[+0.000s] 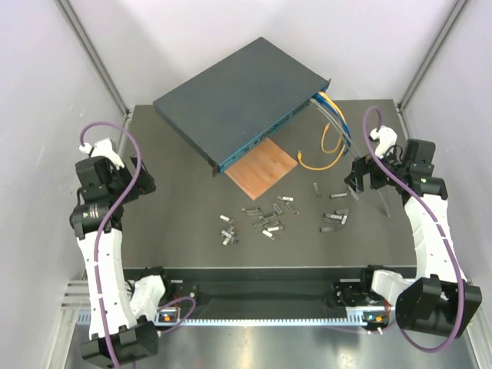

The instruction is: Insert the plug into the switch port

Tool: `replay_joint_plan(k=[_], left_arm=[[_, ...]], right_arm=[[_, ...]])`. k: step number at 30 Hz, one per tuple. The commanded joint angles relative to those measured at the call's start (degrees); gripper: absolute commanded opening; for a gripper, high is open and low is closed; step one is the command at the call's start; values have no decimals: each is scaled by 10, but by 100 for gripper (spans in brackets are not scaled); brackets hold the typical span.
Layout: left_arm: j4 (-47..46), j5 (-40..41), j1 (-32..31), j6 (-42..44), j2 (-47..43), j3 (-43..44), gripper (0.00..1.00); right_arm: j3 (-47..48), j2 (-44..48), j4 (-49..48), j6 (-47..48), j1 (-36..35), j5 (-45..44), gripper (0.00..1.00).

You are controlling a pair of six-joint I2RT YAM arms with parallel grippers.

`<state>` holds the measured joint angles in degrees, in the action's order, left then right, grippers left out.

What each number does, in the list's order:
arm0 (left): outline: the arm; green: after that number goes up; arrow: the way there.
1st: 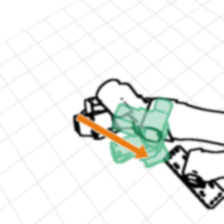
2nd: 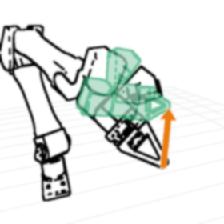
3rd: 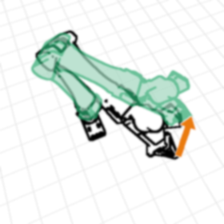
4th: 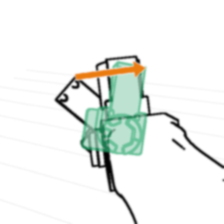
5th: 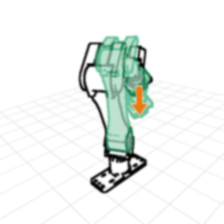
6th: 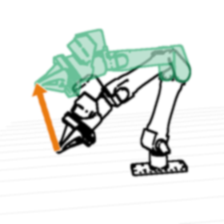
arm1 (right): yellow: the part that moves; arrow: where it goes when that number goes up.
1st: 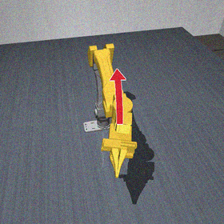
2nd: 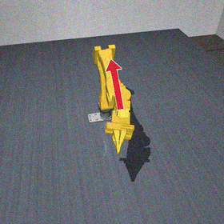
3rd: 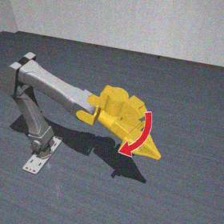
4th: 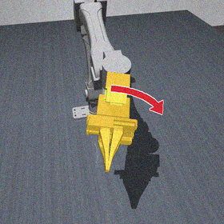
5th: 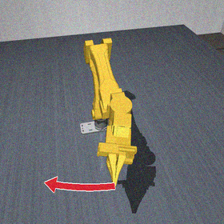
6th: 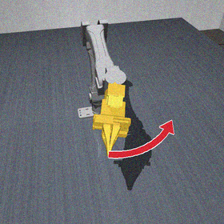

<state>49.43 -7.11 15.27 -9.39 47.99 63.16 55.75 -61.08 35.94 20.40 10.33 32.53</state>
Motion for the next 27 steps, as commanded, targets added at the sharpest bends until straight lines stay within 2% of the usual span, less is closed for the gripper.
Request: replay_joint_plan(k=[1,5,10,16,19,20,22,23,27], left_arm=[[-20,-33,12,-24,11,51,99],[-46,-116,14,-62,32,97,99],[-101,-218,13,-99,49,126,99],[-151,-311,13,-106,65,135,99],[-156,-317,13,-103,64,134,99],[-157,-317,13,-98,63,133,99],[-155,-316,13,-94,61,131,99],[-157,-317,13,-92,60,130,99],[-167,-323,13,-94,60,118,99]], right_arm=[[15,9,17,38,4,-12,100],[23,-10,71,61,4,-45,100],[-3,-8,88,124,4,-88,100],[-18,-74,97,190,4,-129,100],[-29,-106,59,191,5,-157,94],[-30,-124,48,186,5,-164,88],[-34,-139,34,184,4,-177,82],[-35,-153,19,184,4,-177,75],[-35,-196,-25,179,3,-176,64]])
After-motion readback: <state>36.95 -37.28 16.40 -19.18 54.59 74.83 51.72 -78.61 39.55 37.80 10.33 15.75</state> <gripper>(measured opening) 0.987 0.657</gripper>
